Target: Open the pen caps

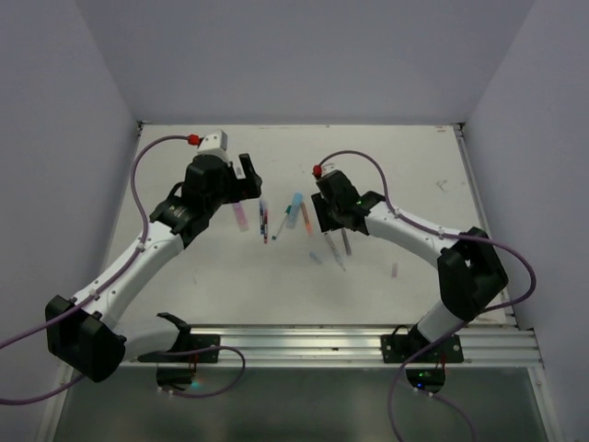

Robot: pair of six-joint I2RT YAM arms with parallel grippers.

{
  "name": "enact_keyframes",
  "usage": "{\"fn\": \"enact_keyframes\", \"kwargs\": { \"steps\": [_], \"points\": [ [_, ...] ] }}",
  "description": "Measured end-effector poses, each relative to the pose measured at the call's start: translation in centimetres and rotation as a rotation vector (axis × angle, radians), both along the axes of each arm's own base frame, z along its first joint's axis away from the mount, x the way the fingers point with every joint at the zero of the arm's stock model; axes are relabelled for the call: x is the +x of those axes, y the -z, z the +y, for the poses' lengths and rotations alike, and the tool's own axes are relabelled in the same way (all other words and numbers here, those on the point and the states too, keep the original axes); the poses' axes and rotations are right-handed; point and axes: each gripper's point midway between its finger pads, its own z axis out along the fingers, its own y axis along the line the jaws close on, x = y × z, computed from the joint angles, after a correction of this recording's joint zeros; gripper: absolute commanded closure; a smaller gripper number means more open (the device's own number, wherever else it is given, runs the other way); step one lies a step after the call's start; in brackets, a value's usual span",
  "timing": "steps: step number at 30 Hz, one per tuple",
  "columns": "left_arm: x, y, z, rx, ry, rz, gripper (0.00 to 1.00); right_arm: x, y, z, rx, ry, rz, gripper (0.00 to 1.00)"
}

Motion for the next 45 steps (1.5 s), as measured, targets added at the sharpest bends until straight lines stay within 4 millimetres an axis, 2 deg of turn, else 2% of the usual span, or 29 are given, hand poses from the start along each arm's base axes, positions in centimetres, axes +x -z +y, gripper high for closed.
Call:
{"fn": "enact_keyframes", "kwargs": {
  "steps": [3, 6, 9, 14, 16, 19, 26, 30, 32, 36, 40, 45],
  "points": [
    [-0.2, 0.2, -0.2, -0.004, 0.013, 0.008, 0.00, 3.3, -2.6, -0.2, 0.020, 0.017, -0.063, 0.54],
    [-0.2, 0.4, -0.3, -0.007, 0.018, 0.009, 0.00, 6.5, -3.4, -0.7, 0.026, 0.036, -0.088, 0.54],
    [-0.4, 0.8, -0.5, -0.008, 0.030, 0.019, 0.00, 9.0, -2.1, -1.2, 0.022, 0.039, -0.062, 0.54],
    [-0.5, 0.9, -0.7, -0.013, 0.041, 0.025, 0.00, 11.5, 2.3, -1.8, 0.009, 0.037, 0.030, 0.56],
    [-0.6, 1.2, -0.7, -0.013, 0.045, 0.028, 0.00, 11.7, 4.2, -2.1, -0.003, 0.031, 0.074, 0.57],
    [-0.8, 1.7, -0.7, -0.009, 0.049, 0.042, 0.00, 11.9, 5.3, -2.3, -0.014, 0.025, 0.099, 0.58],
    [-1.0, 2.3, -0.7, -0.007, 0.053, 0.054, 0.00, 12.5, 6.1, -1.7, -0.009, 0.004, 0.113, 0.60],
    [-1.2, 2.8, -0.7, -0.004, 0.056, 0.062, 0.00, 12.4, 6.9, -1.8, -0.019, 0.000, 0.131, 0.69],
    [-1.2, 2.8, -0.7, -0.005, 0.058, 0.063, 0.00, 12.4, 6.8, -1.7, -0.016, -0.005, 0.131, 0.76],
    [-1.2, 2.8, -0.8, -0.007, 0.060, 0.063, 0.00, 12.2, 6.9, -1.6, -0.009, -0.016, 0.140, 0.99],
    [-1.3, 2.9, -0.9, -0.017, 0.064, 0.067, 0.00, 12.0, 6.7, -1.7, -0.004, -0.016, 0.138, 1.00],
    [-1.8, 3.8, -1.2, -0.042, 0.071, 0.094, 0.00, 10.0, 5.9, -2.0, 0.026, -0.022, 0.137, 1.00]
  ]
}}
